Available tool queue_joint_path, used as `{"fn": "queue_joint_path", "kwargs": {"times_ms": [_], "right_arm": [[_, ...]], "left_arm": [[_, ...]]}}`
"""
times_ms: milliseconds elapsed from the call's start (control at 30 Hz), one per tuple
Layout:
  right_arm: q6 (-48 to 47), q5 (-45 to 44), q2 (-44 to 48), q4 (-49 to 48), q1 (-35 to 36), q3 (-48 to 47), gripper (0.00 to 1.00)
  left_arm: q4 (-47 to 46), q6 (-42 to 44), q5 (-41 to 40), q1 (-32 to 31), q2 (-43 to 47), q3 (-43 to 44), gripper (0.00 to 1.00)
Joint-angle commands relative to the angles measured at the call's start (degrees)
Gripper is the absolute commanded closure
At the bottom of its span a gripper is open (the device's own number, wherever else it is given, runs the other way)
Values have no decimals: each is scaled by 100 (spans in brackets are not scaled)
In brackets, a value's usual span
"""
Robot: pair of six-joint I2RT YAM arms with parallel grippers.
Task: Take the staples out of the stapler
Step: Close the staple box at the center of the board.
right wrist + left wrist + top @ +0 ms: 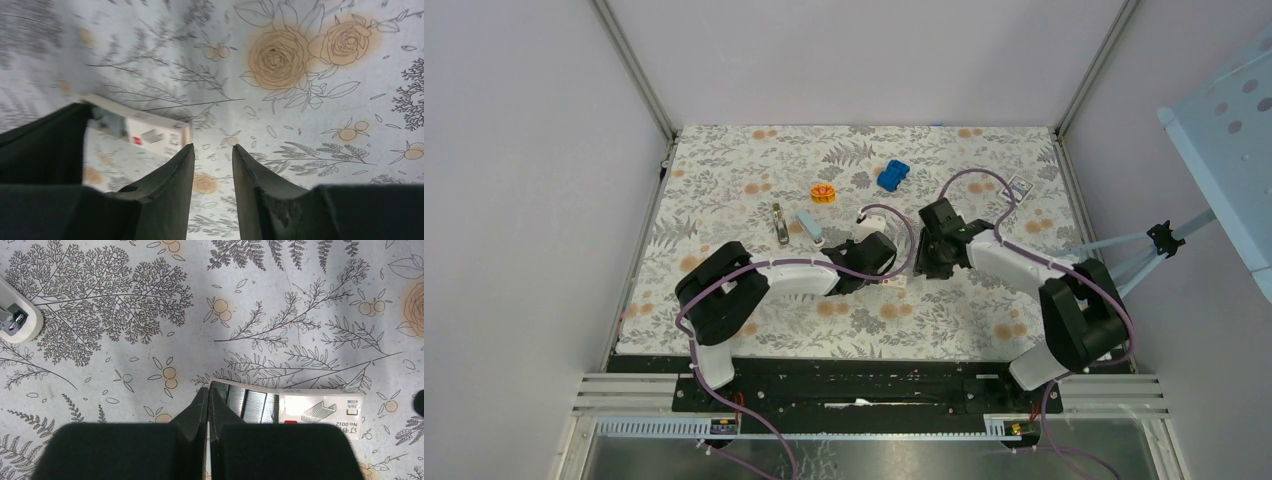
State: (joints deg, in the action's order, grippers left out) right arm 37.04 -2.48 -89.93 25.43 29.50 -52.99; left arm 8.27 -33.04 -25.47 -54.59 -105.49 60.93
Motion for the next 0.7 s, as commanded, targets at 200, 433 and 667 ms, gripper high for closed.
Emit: {"fn": "queue_joint_path", "kwargs": {"times_ms": [200,433,667], "right_arm": [[415,797,432,-822,11,410,54],[569,1148,-21,-1254,12,613,53],[627,1168,-225,-1373,9,627,56]], "left_arm": [[43,-56,261,8,-47,-121,100],[27,-62,294,5,-63,-99,100],[26,-45,289,3,-65,-93,100]]}}
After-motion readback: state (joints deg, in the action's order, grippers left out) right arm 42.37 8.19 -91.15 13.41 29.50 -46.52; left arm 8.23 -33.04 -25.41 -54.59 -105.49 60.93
